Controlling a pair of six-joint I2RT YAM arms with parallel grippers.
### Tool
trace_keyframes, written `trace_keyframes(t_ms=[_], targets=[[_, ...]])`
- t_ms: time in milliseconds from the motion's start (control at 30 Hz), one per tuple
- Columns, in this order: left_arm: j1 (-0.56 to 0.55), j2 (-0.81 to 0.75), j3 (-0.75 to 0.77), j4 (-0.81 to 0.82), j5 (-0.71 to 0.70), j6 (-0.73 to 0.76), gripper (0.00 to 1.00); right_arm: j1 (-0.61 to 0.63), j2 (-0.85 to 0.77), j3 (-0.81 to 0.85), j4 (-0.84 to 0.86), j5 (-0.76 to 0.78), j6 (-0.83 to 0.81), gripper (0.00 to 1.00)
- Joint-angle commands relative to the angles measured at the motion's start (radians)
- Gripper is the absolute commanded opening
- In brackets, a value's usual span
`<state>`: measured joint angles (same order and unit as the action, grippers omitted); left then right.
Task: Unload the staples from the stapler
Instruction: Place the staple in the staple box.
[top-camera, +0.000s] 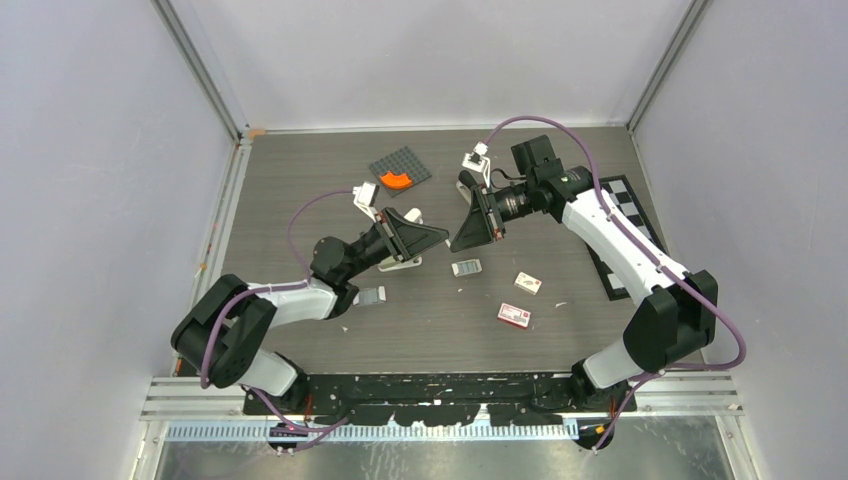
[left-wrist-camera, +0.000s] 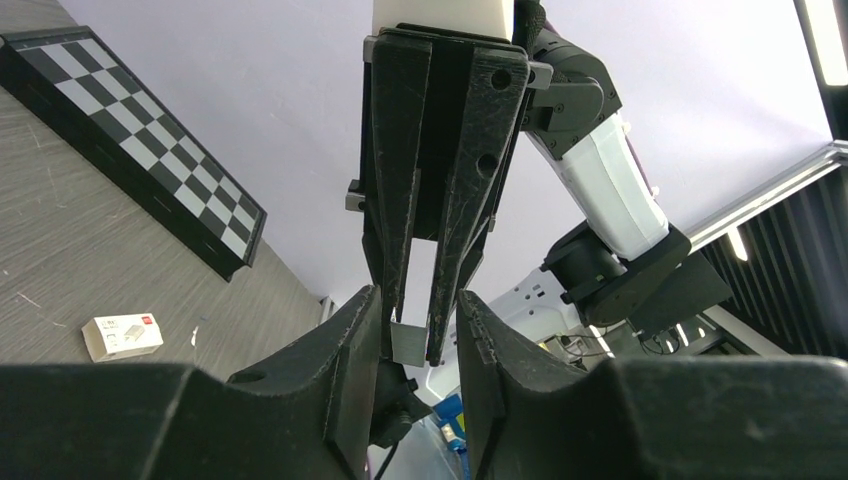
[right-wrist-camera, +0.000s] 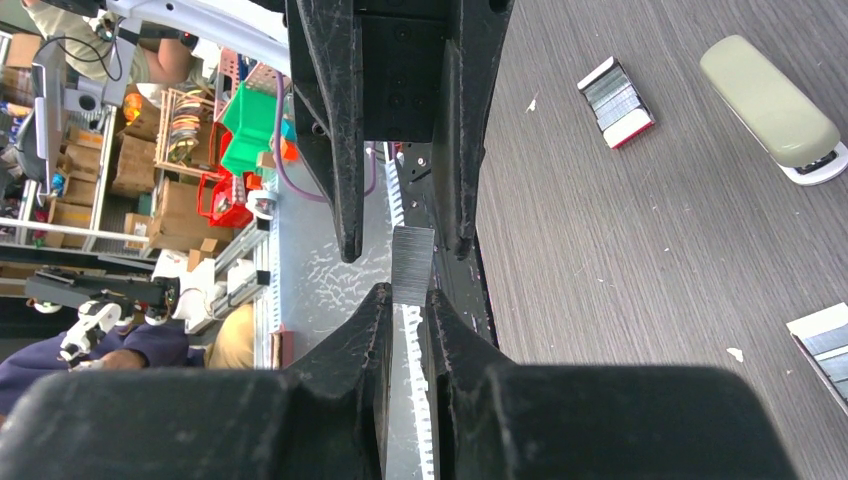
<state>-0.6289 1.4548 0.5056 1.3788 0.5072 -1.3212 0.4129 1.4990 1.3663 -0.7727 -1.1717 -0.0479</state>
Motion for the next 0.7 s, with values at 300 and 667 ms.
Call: trace_keyframes(t_ms=[300, 667], targets=[[0.001, 0.01, 0.034, 0.045, 0.033, 0.028, 0.29, 0.005, 0.008, 0.044, 0.007, 0.0, -0.01, 0.16], [0.001, 0.009, 0.039, 0.052, 0.043, 0.027, 0.08, 0.006, 0.005, 0.04, 0.009, 0.001, -0.006, 0.2]])
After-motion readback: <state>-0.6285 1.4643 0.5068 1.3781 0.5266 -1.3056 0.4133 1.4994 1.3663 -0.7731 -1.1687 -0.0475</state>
